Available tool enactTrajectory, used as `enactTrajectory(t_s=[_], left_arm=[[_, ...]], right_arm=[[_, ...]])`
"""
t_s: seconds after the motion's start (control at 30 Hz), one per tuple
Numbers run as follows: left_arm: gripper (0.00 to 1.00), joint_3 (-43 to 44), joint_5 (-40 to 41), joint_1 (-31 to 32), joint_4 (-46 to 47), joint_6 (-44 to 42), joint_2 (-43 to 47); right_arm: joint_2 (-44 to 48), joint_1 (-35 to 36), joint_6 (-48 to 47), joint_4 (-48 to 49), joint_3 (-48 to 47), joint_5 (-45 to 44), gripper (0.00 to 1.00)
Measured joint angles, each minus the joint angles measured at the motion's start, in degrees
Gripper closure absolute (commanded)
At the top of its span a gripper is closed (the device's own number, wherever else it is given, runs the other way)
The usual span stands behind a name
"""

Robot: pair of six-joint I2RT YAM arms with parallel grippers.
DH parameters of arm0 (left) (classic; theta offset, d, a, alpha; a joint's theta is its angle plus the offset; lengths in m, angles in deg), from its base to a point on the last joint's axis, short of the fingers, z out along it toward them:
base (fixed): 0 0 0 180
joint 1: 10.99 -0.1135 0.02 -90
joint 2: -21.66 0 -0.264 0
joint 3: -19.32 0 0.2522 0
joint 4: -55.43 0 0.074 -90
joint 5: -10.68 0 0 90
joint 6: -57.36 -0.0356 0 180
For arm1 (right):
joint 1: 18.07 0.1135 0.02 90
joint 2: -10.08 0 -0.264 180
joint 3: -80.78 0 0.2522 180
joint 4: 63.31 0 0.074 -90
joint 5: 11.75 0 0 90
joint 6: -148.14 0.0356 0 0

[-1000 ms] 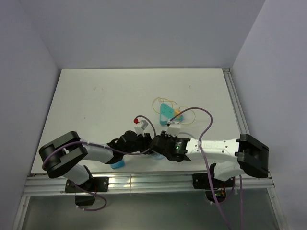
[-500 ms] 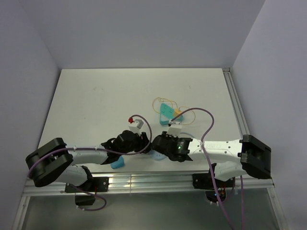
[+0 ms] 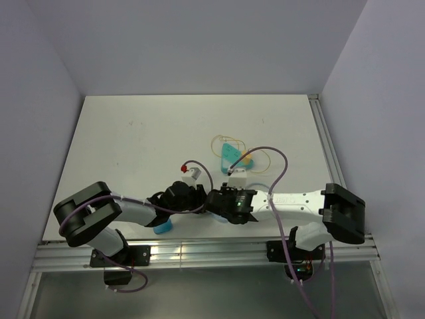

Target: Insert the plug

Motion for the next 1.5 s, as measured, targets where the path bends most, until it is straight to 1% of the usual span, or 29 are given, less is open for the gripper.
enactTrajectory(t_s=[0.1, 0.17, 0.23, 0.33, 0.5, 0.6, 0.63, 0.73, 0.83, 0.9, 0.93, 0.97, 1.0, 1.03, 1.1, 1.13, 1.17, 1.3, 1.4, 1.47, 1.5], left_arm=[[0.71, -0.3, 0.1, -0.1, 0.8, 0.5, -0.2], [0.71, -0.6, 0.2, -0.1, 1.4, 0.7, -0.2], [0.71, -0.9, 0.3, -0.1, 1.8, 0.8, 0.0], [0.7, -1.0, 0.2, 0.0, 2.0, 1.5, 0.1], [0.7, -1.5, 0.1, 0.0, 2.7, 2.0, 0.1], [0.7, -1.7, 0.1, 0.0, 3.0, 2.0, 0.1], [0.69, -1.7, 0.1, 0.0, 3.0, 2.0, 0.1], [0.64, -1.9, -0.1, 0.0, 3.1, 2.1, 0.1], [0.55, -1.9, -0.2, 0.1, 2.0, 1.9, 0.7], [0.25, -2.1, -0.1, -0.1, -0.5, 1.5, 2.7], [0.1, -2.3, 0.0, -0.3, -1.7, 1.2, 4.2], [0.01, -2.4, 0.1, -0.9, -3.4, 1.1, 6.6], [0.01, -2.5, 0.3, -1.4, -4.6, 1.2, 8.5], [0.0, -2.4, 0.7, -2.2, -6.4, 1.1, 11.4], [0.0, -2.3, 1.5, -3.0, -9.2, 0.9, 15.9], [0.01, -2.0, 1.8, -3.3, -10.7, 0.6, 18.3], [0.01, -1.4, 2.2, -3.4, -12.6, 0.4, 20.5], [0.0, 2.8, 5.0, -4.1, -21.5, 0.1, 25.6], [0.0, 6.6, 8.0, -5.4, -30.4, 0.6, 28.4], [0.01, 10.4, 11.0, -6.3, -39.6, 1.8, 29.7], [0.0, 11.3, 11.6, -6.8, -41.8, 2.3, 30.1]], right_arm=[[-4.1, 2.6, 1.0, -2.9, -2.4, -4.0, 1.0], [-4.9, 4.1, 1.7, -2.9, -2.2, -6.5, 1.0], [-4.9, 5.2, 3.1, -2.7, -1.6, -8.2, 1.0], [-4.8, 6.5, 5.3, -1.6, 0.8, -8.2, 1.0], [0.9, 7.0, 8.2, 4.5, 7.0, -8.7, 1.0], [-1.1, 8.2, 9.4, 3.4, 6.0, -10.8, 1.0], [-2.4, 8.6, 9.5, 2.6, 5.1, -11.6, 1.0], [-4.6, 9.2, 9.6, 0.7, 3.3, -12.9, 1.0], [-4.8, 9.1, 10.0, -0.3, 2.8, -12.7, 1.0], [-4.4, 8.9, 10.6, -0.8, 2.8, -12.4, 0.99], [-3.8, 8.7, 10.8, -0.9, 2.8, -12.0, 0.91], [-3.0, 8.5, 10.7, -0.9, 2.8, -11.6, 0.78], [-2.5, 8.4, 10.7, -0.8, 2.8, -11.3, 0.71], [-1.6, 8.3, 10.4, -0.7, 3.1, -10.5, 0.59], [-0.5, 8.3, 9.8, -0.6, 3.5, -8.9, 0.5], [-0.2, 8.3, 9.5, -0.7, 3.8, -5.8, 0.45], [-0.3, 8.3, 8.9, -1.0, 4.1, -5.0, 0.37], [0.3, 7.9, 6.8, -2.5, 3.0, -1.7, 0.19], [1.3, 7.3, 5.2, -4.2, 1.8, 0.0, 0.13], [3.7, 7.1, 4.2, -5.2, 1.2, 0.4, 0.12], [5.4, 7.0, 3.8, -5.7, 0.9, 0.6, 0.12]])
